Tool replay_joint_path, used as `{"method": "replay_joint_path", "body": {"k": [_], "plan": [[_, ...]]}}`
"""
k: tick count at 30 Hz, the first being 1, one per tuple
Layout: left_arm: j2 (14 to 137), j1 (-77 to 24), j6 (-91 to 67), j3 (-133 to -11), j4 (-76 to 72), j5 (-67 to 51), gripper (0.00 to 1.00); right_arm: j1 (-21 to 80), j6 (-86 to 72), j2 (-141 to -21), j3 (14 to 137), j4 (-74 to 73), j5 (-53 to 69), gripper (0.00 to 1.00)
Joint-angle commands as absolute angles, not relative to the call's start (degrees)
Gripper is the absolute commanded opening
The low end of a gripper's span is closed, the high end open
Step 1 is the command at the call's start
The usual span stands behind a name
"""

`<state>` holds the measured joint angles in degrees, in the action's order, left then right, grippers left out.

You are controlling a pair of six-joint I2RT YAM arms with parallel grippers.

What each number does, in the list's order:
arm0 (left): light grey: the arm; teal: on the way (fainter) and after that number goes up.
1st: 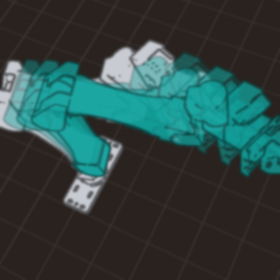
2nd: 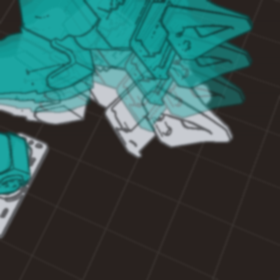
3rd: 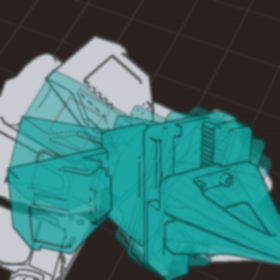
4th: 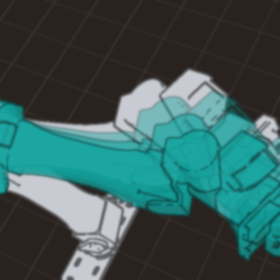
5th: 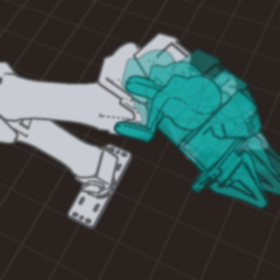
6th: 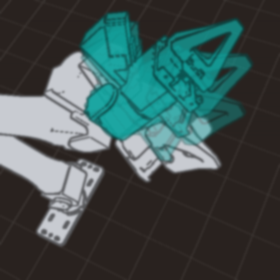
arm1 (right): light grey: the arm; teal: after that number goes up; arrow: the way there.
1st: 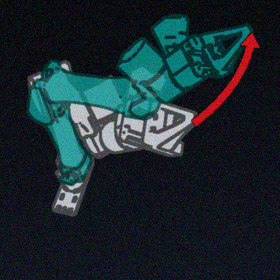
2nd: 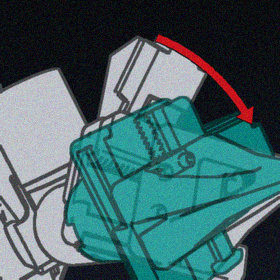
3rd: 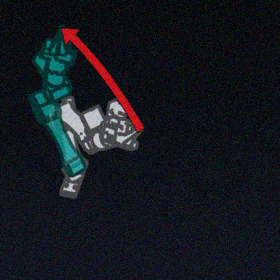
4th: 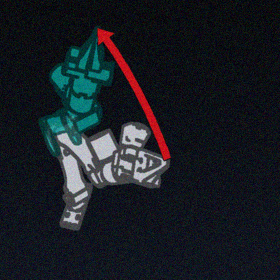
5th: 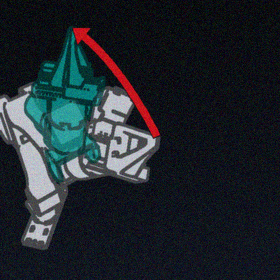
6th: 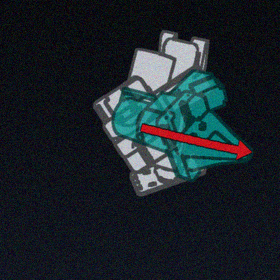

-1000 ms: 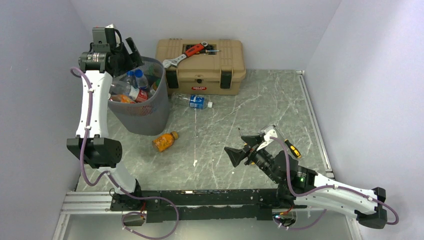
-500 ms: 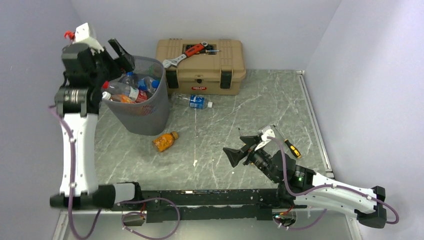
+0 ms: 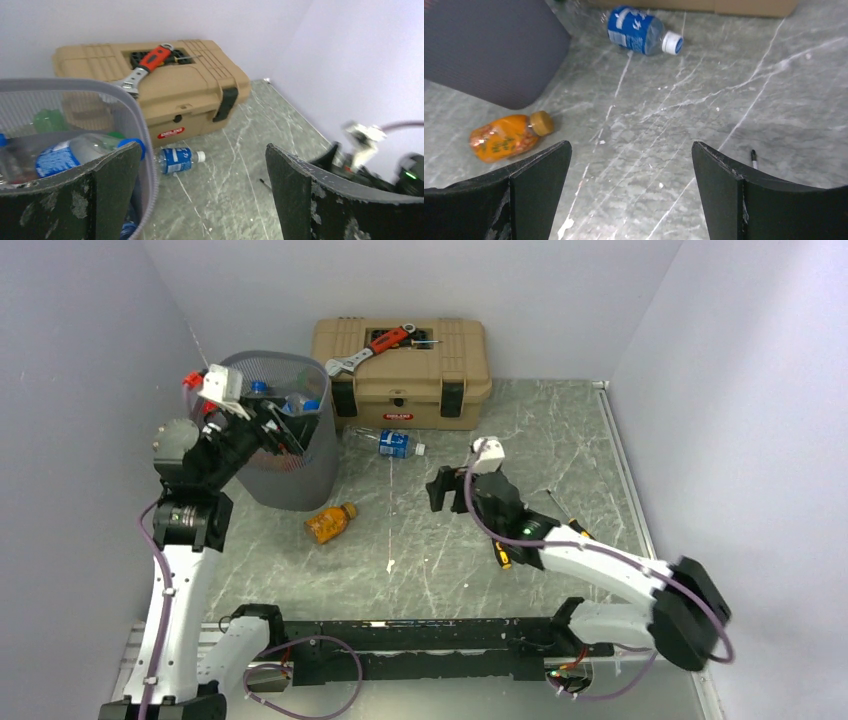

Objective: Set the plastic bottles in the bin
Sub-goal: Pick up the plastic bottle at the center of the board.

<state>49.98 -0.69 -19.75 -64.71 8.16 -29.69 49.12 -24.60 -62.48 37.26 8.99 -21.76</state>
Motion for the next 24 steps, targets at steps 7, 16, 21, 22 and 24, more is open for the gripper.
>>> {"method": "replay_joint_path", "body": {"k": [7,16,21,22,24], "plan": [[37.46,-7.47,-11.44,-52.54,0.48,-23.46,0.99,44.17,-15.48,-93.57,50.74,27.49,-12.14,0.97],[28.74,-10.55,-9.59,-43.63,-3.82,-12.56,1.0,43.18,9.06,-110.63,66.19,25.02,-9.19,1.0],[28.43,-10.55,-11.68,-42.92,-3.66,-13.92,0.99,43.15,17.08,-117.09,72.37,23.72,-8.94,1.0],[28.32,-10.55,-12.08,-42.77,-3.87,-14.23,0.99,43.15,18.42,-118.29,73.59,23.26,-9.46,1.0],[27.92,-10.55,-12.89,-42.48,-4.1,-14.91,0.99,43.23,21.2,-120.81,76.4,22.22,-11.05,0.99]]}}
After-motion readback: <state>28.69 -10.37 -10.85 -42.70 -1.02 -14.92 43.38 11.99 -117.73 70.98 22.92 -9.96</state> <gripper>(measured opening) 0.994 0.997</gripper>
